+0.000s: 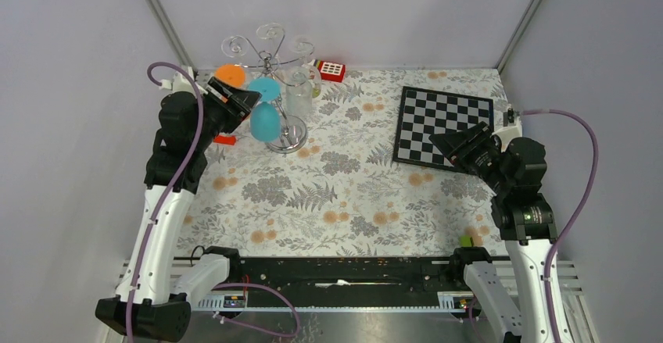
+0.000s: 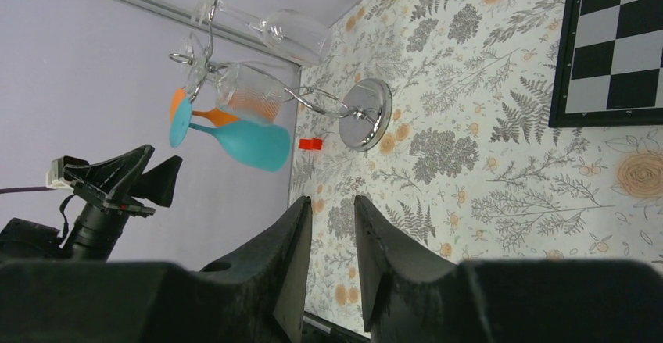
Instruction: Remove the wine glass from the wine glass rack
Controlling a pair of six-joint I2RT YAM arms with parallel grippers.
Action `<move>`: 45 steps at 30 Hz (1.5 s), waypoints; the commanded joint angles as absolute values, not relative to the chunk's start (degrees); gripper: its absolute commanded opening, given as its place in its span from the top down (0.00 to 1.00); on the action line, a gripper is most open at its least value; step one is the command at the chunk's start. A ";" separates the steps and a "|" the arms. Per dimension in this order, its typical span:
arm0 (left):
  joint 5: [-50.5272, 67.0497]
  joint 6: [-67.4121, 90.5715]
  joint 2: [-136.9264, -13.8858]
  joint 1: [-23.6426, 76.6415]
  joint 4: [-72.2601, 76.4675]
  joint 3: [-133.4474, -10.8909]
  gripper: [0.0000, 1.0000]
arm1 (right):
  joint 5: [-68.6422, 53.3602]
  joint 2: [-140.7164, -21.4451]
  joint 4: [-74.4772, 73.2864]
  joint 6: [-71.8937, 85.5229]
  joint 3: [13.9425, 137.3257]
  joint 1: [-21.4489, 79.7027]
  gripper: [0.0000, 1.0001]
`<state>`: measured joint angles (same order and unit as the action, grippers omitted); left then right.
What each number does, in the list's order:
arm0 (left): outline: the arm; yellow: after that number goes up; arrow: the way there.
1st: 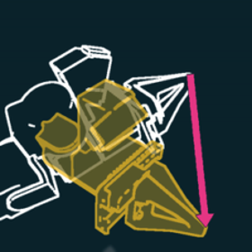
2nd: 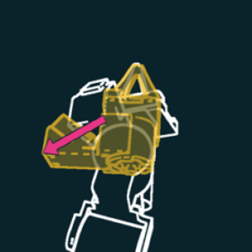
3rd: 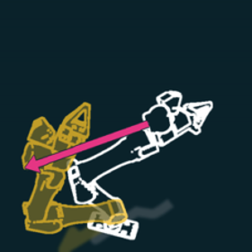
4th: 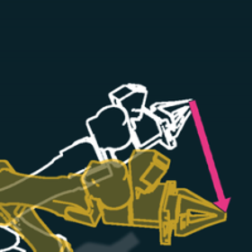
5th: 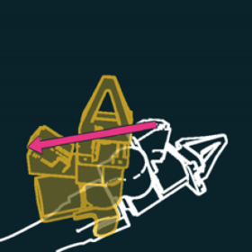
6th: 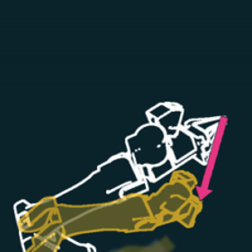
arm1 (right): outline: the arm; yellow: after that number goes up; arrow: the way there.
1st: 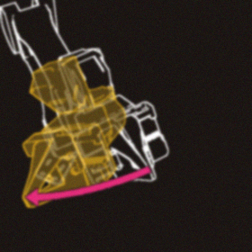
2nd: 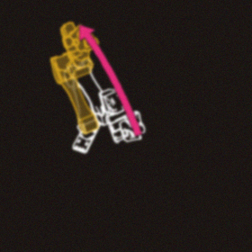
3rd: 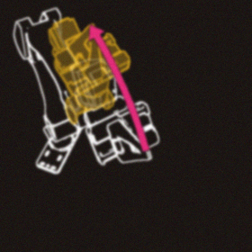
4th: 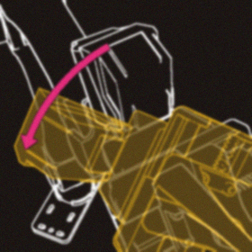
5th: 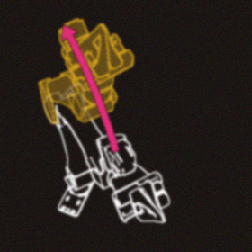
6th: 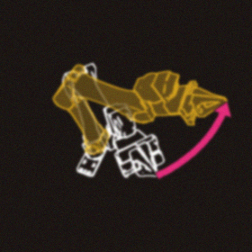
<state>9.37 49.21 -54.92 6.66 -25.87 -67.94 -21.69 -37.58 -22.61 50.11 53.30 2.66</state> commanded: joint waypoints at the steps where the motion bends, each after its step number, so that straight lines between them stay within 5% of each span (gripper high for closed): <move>1: 8.12 52.59 -55.33 6.33 -18.19 -67.67 0.46 | -21.32 -36.38 -24.55 48.17 54.60 2.53 0.66; 22: 7.08 56.14 -57.37 5.89 -20.13 -69.06 0.69 | -20.13 -35.18 -25.07 47.53 52.52 2.54 0.68; 29: 10.29 58.22 -58.64 5.63 -19.69 -68.91 0.89 | -19.50 -35.58 -26.21 47.59 52.80 2.55 0.69; 41: 11.37 63.27 -59.99 5.44 -16.09 -66.61 0.81 | -17.63 -35.51 -26.71 47.11 51.28 2.54 0.69; 45: 10.39 67.05 -59.95 5.38 -15.28 -65.30 0.72 | -17.16 -35.36 -26.65 47.20 51.07 2.54 0.69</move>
